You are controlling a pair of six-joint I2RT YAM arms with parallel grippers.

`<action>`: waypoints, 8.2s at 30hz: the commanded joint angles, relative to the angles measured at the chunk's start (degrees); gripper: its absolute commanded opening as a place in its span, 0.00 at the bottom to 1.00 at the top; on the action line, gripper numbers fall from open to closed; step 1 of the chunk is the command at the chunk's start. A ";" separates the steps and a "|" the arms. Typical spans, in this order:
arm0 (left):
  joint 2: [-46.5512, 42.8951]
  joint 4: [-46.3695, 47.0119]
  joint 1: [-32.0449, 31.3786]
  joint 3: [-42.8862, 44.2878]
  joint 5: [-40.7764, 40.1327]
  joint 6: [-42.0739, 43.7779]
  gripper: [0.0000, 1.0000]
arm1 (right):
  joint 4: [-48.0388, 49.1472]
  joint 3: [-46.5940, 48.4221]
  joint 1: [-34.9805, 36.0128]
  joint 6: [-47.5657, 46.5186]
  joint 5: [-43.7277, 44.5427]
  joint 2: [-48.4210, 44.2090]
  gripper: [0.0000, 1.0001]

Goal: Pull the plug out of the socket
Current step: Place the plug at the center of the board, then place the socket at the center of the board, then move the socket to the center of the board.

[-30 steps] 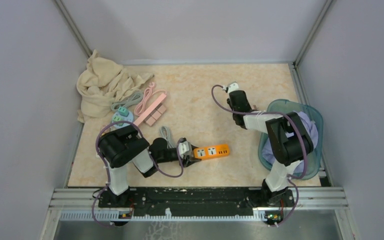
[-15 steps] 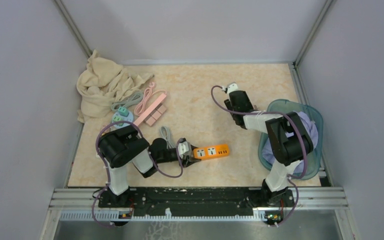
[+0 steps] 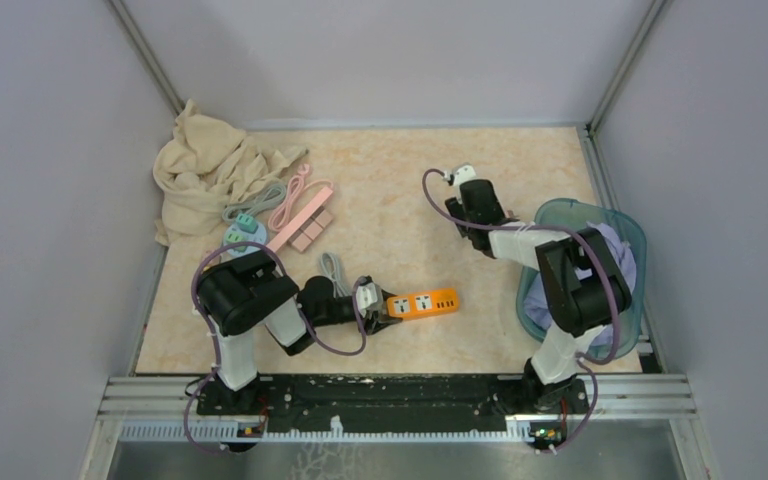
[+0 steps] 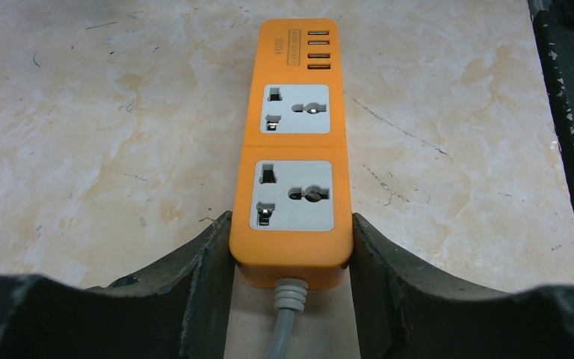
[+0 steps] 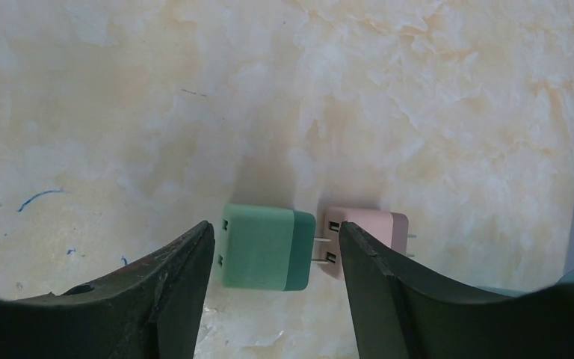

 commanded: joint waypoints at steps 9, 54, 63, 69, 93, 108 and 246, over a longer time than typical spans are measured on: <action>0.91 3.07 0.44 -0.22 1.12 -0.39 0.04 | -1.05 0.67 -0.34 2.27 -8.81 -9.85 0.63; 0.83 2.40 0.44 0.05 1.30 -0.43 0.04 | -31.89 -7.29 11.03 -52.93 -67.61 -18.25 0.86; 0.84 2.74 0.44 -0.04 1.24 -0.47 0.04 | -31.37 -6.20 16.51 -51.24 -59.59 -13.83 0.82; 1.00 3.03 0.45 -0.13 1.12 -0.49 0.04 | -30.46 -5.20 18.05 -48.67 -56.43 -11.82 0.72; -6.29 1.12 0.46 -2.76 -1.55 -3.94 0.83 | -31.19 -1.49 19.69 -43.91 -55.56 -9.93 0.17; -36.16 -44.94 0.44 3.13 -10.12 -3.47 0.97 | -32.71 0.42 17.91 -41.61 -60.02 -11.02 0.09; -50.92 -83.37 21.87 33.34 -27.35 2.16 1.00 | -0.45 -6.52 -15.81 10.37 -84.12 -36.06 0.86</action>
